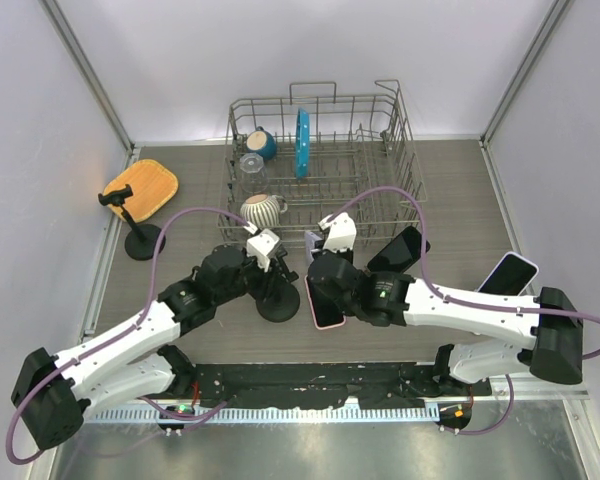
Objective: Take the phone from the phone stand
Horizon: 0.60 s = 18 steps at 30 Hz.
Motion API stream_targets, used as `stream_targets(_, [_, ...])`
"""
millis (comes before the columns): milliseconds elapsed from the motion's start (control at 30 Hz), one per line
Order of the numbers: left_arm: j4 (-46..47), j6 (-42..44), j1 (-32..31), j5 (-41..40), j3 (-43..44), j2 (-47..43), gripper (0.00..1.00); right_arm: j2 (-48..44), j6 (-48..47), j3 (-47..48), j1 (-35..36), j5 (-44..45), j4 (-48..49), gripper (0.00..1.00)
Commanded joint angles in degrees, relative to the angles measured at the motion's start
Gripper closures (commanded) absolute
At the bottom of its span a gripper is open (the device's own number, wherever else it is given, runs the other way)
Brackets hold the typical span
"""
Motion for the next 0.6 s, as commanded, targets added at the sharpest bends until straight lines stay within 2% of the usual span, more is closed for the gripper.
stream_targets(0, [-1.4,2.6,-0.8,-2.0,3.4,0.6,1.00,-3.4,-3.3,4.1,-0.2,5.5,0.5,0.99])
stream_targets(167, [-2.0,2.0,-0.8,-3.0,3.7,0.6,1.00,-5.9,-5.1,4.7,-0.2,5.6,-0.5,0.99])
stream_targets(400, [-5.3,2.8,-0.7,-15.3,4.1,-2.0,1.00,-10.5,-5.4,0.7,-0.3,5.2,0.5,0.99])
stream_targets(567, [-9.1,2.3,0.8,-31.6,4.2,-3.6,1.00,-11.9,-6.3,-0.5,-0.3,3.3,1.3,0.99])
